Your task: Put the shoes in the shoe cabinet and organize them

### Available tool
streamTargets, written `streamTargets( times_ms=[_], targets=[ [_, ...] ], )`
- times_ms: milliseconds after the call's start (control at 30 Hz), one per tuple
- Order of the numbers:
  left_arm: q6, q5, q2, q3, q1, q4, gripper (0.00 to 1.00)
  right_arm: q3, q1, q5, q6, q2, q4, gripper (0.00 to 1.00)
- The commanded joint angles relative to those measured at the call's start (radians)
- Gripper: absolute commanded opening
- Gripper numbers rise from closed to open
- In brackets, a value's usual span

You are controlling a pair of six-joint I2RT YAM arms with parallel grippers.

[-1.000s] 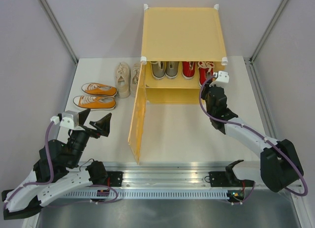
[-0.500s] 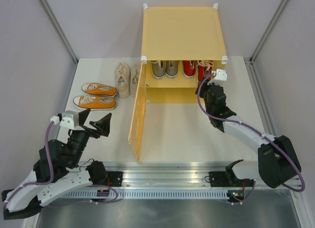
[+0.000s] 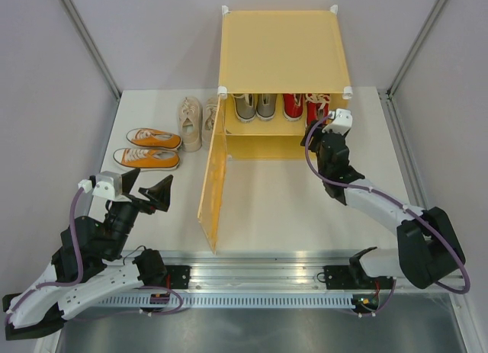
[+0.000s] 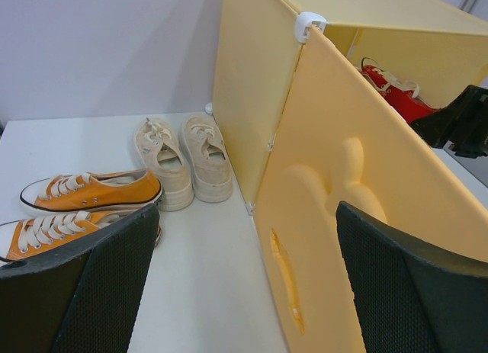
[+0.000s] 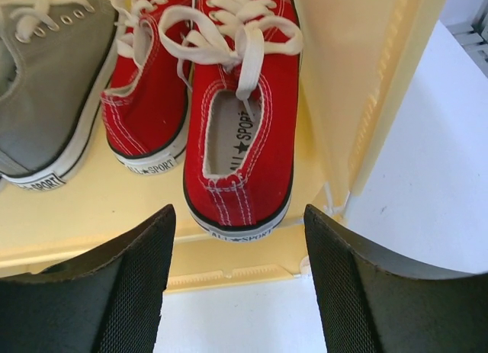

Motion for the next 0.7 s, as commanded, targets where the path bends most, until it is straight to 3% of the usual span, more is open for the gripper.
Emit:
streamTargets(
  times_ms=[0,667],
  targets=[
    [-0.032,0.009,0.001,-0.004,0.004,0.008,1.0,0.038,-0.005,0.015,0.016,0.031,0.027,0.73],
    [-0.03,0.003,0.011,-0.007,0.004,0.008,1.0,0.078,-0.023,-0.045,-0.007,0.129,0.131,0.74]
  ],
)
